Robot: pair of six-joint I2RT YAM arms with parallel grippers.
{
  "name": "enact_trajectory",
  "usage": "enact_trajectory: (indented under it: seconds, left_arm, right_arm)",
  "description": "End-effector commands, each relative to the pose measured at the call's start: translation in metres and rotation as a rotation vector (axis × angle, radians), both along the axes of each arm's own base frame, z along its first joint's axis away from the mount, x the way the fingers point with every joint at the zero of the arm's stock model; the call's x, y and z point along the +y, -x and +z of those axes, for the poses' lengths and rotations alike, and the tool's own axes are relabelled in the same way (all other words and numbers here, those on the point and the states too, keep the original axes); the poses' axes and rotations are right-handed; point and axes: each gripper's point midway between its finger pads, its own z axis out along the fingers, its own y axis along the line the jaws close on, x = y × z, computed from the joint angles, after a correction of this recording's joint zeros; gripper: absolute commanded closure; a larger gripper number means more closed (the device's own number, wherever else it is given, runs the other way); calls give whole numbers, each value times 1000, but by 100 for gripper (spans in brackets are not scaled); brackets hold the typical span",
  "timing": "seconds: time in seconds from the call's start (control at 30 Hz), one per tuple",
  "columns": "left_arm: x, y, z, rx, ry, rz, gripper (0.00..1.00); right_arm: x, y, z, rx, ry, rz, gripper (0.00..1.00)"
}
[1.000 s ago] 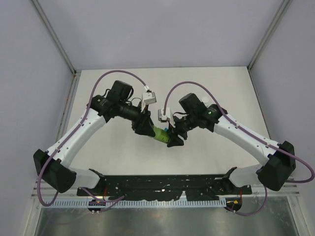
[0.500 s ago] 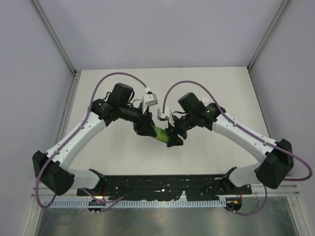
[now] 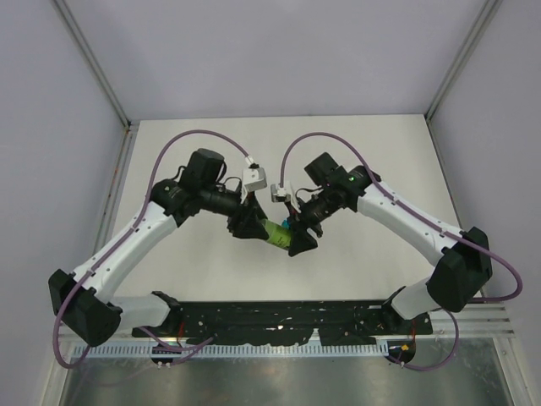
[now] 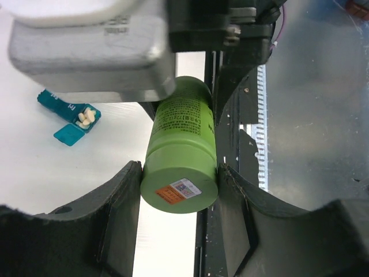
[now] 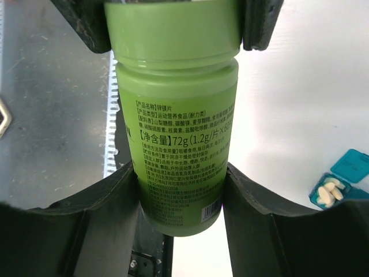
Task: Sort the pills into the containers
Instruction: Screw the lid of the pill bottle onto the pill bottle.
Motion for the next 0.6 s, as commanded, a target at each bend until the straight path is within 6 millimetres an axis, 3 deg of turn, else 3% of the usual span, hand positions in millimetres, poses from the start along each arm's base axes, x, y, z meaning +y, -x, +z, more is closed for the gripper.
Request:
enact_trajectory:
  seconds: [0.0,0.1,0.2,0.3,0.57]
  left_arm:
    - [-7,18,13,-79,84,-93,100]
    - [-9,29,15,-114,104,-132,100]
    - [-9,36,13,-156,90,-160,93]
    - [-8,34,10,-179,78,-153,81]
    - [-5,27,14,-197,59,-101,32]
  right_arm:
    - [20,9,51,6,-196,128,94]
    - [21,14,49,49,-206,169,94]
    - [19,19,49,87,-194,208,94]
    - [18,18,47,90,-184,206,94]
    - [16,14,45,36,-166,155,94]
